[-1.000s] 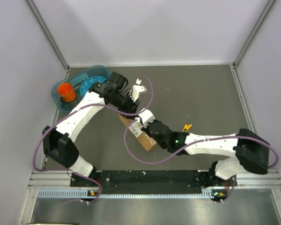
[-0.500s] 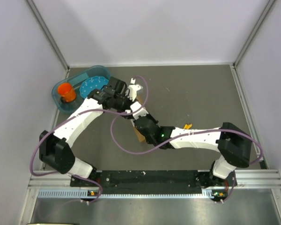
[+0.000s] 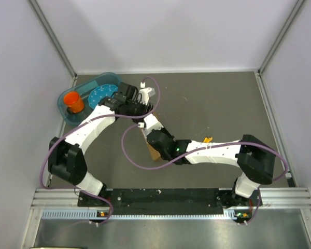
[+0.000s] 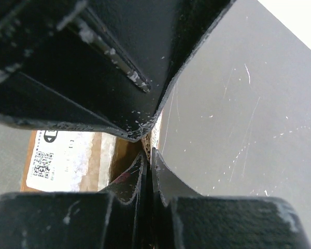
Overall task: Unpack the express box
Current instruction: Open the express box at the center of the board.
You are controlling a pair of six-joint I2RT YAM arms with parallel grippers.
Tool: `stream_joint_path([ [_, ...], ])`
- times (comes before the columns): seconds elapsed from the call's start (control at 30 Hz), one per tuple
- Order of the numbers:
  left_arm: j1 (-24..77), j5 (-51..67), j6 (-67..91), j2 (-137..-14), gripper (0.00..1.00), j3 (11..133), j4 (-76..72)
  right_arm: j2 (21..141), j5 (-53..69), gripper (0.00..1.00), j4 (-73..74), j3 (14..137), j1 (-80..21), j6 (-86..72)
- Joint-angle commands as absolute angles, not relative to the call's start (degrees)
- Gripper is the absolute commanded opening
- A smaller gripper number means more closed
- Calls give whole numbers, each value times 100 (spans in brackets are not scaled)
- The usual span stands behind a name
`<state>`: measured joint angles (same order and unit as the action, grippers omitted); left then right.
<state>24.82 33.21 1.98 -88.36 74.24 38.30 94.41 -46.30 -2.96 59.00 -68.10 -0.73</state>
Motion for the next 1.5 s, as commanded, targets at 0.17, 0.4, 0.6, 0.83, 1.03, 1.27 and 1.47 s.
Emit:
stream_joint_path([
  [0.17,2496,3006,-104,-8825,63,6989,3182,9299,-4457,0,-580,6117,-6838,-413],
  [0.4,2786,2601,-658,-8570,69,6497,2918,9053,-4061,0,-457,5995,-6575,-930],
  [0.6,2786,2831,-1002,-8323,69,6232,2839,9035,-3753,0,-360,5898,-6372,-1195],
  [0.83,2777,2724,-677,-8797,70,6451,2663,8991,-3621,0,-483,5889,-6477,-1046],
  [1.03,2453,3813,130,-9184,70,6996,2979,9009,-3761,0,-440,5871,-6539,-1072],
  [1.27,2030,4658,555,-9492,70,7198,3084,9114,-3779,0,-466,6012,-6548,-967],
  [1.47,2232,4158,10,-9466,70,7102,3340,9132,-3762,0,-431,6056,-6487,-1054],
])
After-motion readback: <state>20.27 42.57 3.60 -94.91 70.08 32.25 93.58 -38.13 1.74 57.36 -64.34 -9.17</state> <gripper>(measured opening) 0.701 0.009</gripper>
